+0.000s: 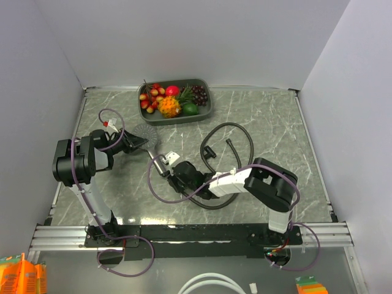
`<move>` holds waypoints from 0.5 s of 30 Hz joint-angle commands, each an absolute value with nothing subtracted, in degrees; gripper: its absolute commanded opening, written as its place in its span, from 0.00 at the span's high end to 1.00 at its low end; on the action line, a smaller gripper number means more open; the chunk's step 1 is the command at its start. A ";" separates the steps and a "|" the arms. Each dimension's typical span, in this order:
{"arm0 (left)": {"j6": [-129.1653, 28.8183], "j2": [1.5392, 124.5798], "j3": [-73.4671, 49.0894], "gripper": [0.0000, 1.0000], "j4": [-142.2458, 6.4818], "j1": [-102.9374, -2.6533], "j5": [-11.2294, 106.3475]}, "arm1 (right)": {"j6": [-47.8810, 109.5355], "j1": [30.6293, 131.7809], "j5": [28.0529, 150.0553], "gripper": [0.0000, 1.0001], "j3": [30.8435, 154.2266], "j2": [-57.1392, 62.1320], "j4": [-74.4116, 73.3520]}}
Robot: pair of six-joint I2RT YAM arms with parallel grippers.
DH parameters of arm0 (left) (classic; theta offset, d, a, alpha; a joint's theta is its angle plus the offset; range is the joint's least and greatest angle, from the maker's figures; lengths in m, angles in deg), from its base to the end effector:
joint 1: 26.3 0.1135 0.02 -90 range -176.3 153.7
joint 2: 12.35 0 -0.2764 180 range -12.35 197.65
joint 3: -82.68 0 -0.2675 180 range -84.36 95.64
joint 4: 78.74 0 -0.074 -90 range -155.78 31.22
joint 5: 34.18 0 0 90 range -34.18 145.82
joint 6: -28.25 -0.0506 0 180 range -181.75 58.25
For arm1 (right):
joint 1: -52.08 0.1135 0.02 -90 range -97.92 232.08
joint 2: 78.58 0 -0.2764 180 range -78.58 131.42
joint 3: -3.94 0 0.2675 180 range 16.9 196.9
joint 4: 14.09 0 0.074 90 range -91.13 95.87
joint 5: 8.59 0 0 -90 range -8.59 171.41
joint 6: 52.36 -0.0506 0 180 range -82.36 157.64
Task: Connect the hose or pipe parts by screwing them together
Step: Install the bathroom fixture on the pipeline.
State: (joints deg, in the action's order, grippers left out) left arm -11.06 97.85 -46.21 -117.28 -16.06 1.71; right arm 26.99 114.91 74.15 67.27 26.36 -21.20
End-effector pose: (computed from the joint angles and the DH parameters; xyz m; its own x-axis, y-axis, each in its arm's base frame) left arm 0.3516 0.0219 0.1070 -0.7158 -0.5902 -0.3732 0.1396 0.4026 -0.9047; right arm 0.1854 0.3473 0.1326 -0.4085 -0.3944 -0.8232 -0.7728 0.6294 0.0820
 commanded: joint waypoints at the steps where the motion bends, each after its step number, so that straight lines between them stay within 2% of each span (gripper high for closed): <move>1: -11.39 95.94 -45.77 0.99 -119.57 -16.45 0.89 | 26.83 115.97 71.57 0.80 69.37 26.10 -25.47; 15: -12.18 95.58 -45.69 0.99 -118.42 -16.72 1.33 | 24.46 117.03 67.35 0.81 72.27 28.11 -27.67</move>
State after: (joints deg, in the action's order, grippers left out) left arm -11.51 97.85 -46.21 -115.84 -16.41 2.65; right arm 25.46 116.61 69.05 68.65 26.89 -24.17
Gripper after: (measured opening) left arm 0.302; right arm 0.301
